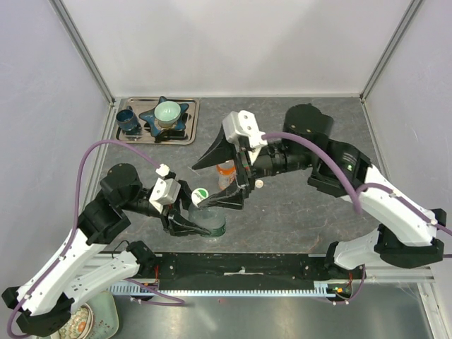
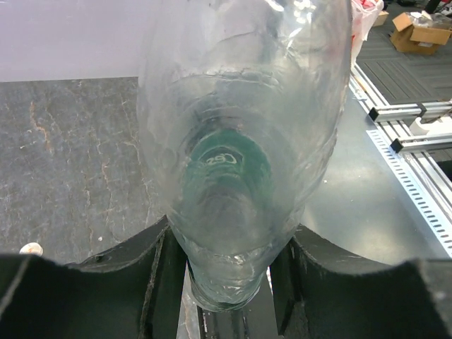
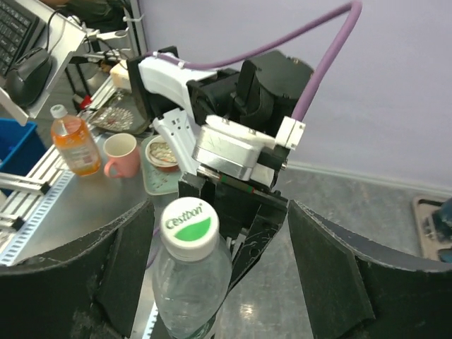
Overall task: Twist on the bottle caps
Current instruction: Screw the bottle cap onto the plastic bottle.
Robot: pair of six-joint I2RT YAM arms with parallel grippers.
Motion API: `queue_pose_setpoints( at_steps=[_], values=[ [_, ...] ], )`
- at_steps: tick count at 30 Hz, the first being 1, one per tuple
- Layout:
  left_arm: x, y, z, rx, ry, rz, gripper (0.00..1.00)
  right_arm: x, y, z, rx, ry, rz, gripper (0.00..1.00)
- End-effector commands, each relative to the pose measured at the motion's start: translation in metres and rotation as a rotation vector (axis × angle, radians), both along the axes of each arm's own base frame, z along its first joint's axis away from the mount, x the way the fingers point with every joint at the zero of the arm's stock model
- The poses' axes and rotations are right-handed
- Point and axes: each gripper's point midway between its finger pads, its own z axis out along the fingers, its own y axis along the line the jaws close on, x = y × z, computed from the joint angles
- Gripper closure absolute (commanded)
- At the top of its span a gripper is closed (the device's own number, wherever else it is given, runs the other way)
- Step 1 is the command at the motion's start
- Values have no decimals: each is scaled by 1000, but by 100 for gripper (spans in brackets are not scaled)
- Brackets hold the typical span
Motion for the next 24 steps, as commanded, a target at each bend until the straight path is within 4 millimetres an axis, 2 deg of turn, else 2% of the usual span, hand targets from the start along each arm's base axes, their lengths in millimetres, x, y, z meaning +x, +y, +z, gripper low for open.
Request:
queue_pose_setpoints(
  at_steps=[1, 5, 17, 24],
  values=[
    [-11, 5, 15, -35, -64, -56, 48, -26, -11, 25, 76, 24, 180, 18],
    [-10, 5, 16, -35, -71, -50, 48, -30, -9, 23, 69, 53, 236, 23],
    [-6, 5, 20, -43, -81, -24, 47, -25, 10, -1, 16, 135, 285, 31],
    [-5, 5, 20, -45, -83, -13, 47, -26, 10, -3, 19, 143, 298, 37]
  ],
)
